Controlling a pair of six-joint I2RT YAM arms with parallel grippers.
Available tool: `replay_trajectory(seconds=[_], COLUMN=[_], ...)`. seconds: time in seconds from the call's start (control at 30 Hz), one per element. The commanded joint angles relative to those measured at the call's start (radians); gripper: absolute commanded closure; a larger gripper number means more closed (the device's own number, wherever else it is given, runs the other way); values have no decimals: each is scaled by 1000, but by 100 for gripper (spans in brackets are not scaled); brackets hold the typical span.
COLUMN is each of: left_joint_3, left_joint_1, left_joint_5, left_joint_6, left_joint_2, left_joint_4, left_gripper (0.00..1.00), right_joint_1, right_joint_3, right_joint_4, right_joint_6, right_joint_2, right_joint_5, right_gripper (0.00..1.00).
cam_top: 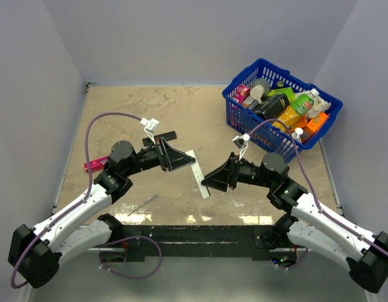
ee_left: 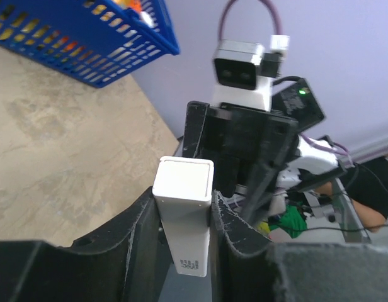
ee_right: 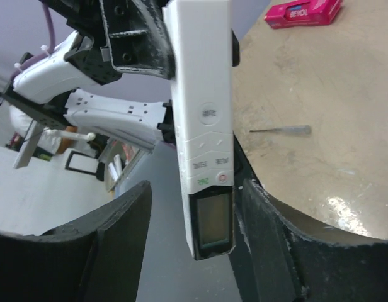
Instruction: Unload the batteries from the remote control
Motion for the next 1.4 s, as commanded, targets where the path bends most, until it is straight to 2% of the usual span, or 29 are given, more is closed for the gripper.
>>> replay_trajectory(seconds=[0.0, 0.03, 0.13, 0.27, 0.47, 0.6, 0.77, 1.03, 1.37], left_joint_3=[24, 40, 93, 116, 127, 129, 126, 110, 132], left_joint_1=[0, 0, 0, 0, 0, 1, 0, 1, 1], left_joint_5=[-131, -164, -260, -317, -362, -348, -353, -388, -446], left_joint_6=[46, 72, 110, 109, 92, 87, 83, 15, 0], left_joint_2=[-16, -16, -10, -17, -19, -19, -28, -62, -36], left_joint_4=[-138, -252, -421, -488, -546, -554, -583, -597, -644], left_gripper=[100, 100, 100, 100, 100, 100, 100, 100, 100], right_joint_1=[2, 4, 22, 62, 177, 264, 290, 389, 510], right_joint_3=[78, 86, 114, 154, 210, 264, 298, 393, 411], right_joint_4=[-135, -179, -233, -249, -219, -250, -250, -391, -528], right_joint_6=[-89, -119, -166, -195, -196, -219, -167, -184, -174], right_joint_2=[-3, 2, 29, 97, 204, 281, 333, 439, 454], right_joint_5=[104, 141, 192, 245, 334, 472, 586, 794, 1005], right_gripper=[32, 29, 24, 24, 24, 25, 31, 32, 42])
